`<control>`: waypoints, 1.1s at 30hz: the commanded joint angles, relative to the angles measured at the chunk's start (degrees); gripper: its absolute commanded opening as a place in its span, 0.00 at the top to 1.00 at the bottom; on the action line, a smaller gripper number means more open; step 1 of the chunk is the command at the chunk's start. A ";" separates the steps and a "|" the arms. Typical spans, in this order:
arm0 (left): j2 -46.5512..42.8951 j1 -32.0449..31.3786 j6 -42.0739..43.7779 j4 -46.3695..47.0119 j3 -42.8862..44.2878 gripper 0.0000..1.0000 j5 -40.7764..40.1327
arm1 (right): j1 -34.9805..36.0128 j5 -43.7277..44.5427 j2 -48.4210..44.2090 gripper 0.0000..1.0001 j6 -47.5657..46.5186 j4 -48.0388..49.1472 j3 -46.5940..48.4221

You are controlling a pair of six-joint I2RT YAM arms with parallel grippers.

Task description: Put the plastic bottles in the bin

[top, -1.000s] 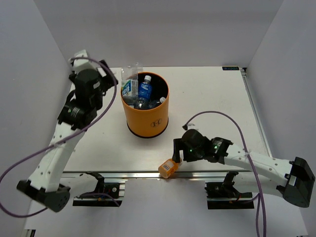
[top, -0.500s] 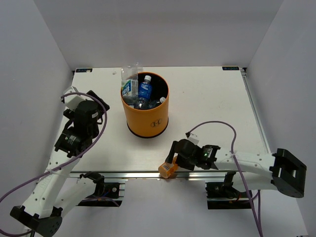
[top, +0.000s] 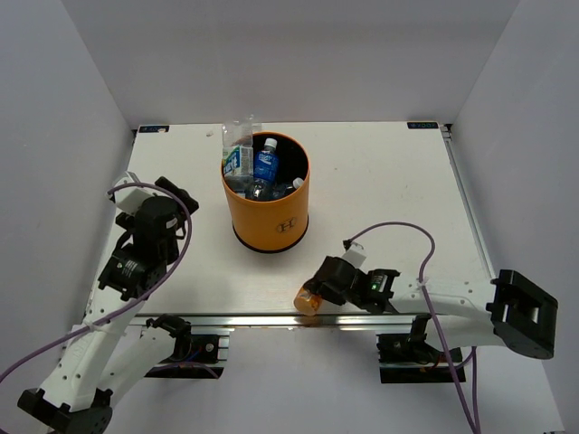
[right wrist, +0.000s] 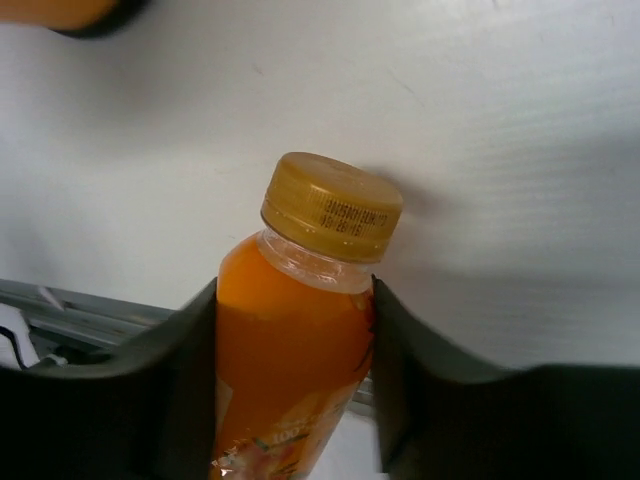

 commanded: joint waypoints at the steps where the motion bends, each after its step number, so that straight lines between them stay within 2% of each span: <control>1: -1.12 0.03 -1.14 0.27 -1.19 0.02 -0.30 | 0.31 9.73 -4.16 0.79 -4.83 0.94 5.17; 2: -1.04 0.03 -1.32 0.27 -1.45 0.02 -0.22 | 0.31 11.58 -4.95 0.83 -8.76 0.15 6.40; 4: -0.51 0.03 -1.49 0.62 -1.63 0.02 0.40 | 0.31 19.21 -8.38 0.85 -13.70 -2.66 11.14; 6: -0.07 0.03 -2.11 0.88 -2.15 0.02 0.49 | 0.22 25.88 -11.27 0.86 -26.50 -0.14 16.05; 7: 0.19 0.03 -2.20 1.06 -2.50 0.02 0.40 | 0.22 26.97 -11.90 0.86 -31.77 4.32 17.91; 8: 0.63 0.03 -2.20 1.84 -3.03 0.02 0.40 | 0.22 27.24 -11.73 0.85 -43.22 6.89 20.10; 11: 1.86 0.03 -0.80 3.77 -3.82 0.02 2.50 | 0.22 30.04 -7.36 0.84 -55.60 12.78 31.35; 12: 2.13 0.03 -0.71 4.65 -4.09 0.02 2.86 | 0.22 30.31 -5.59 0.83 -64.78 14.89 34.16; 13: 2.13 0.12 -0.62 4.66 -4.18 0.02 3.12 | 0.13 30.84 -3.23 0.82 -68.09 16.04 40.54; 15: 2.92 0.12 -0.88 4.49 -4.18 0.02 2.43 | -0.48 33.82 4.33 0.80 -73.72 13.53 50.64; 19: 2.31 0.12 -1.58 3.61 -4.35 0.02 1.19 | -4.86 32.87 14.36 0.78 -73.14 9.12 58.78; 21: 1.08 0.21 -1.85 3.87 -4.88 0.02 0.67 | -7.59 27.87 17.44 0.68 -71.39 6.92 61.60; 24: -0.50 0.21 -1.67 6.15 -6.72 0.02 0.66 | -12.60 20.23 19.91 0.60 -68.40 5.16 63.63; 25: -1.03 0.21 -1.67 6.59 -7.16 0.02 0.93 | -14.18 18.12 20.78 0.31 -67.00 4.20 64.24; 26: -1.12 0.21 -1.58 6.68 -7.08 0.02 1.02 | -14.54 14.88 21.31 0.16 -66.37 3.06 65.72; 27: -0.95 0.21 -1.58 6.51 -6.90 0.02 1.02 | -14.81 13.72 21.84 0.11 -66.11 0.61 66.61; 33: 0.46 0.21 -2.46 5.54 -6.55 0.02 -0.48 | -15.60 10.02 21.94 0.11 -67.51 -1.44 68.29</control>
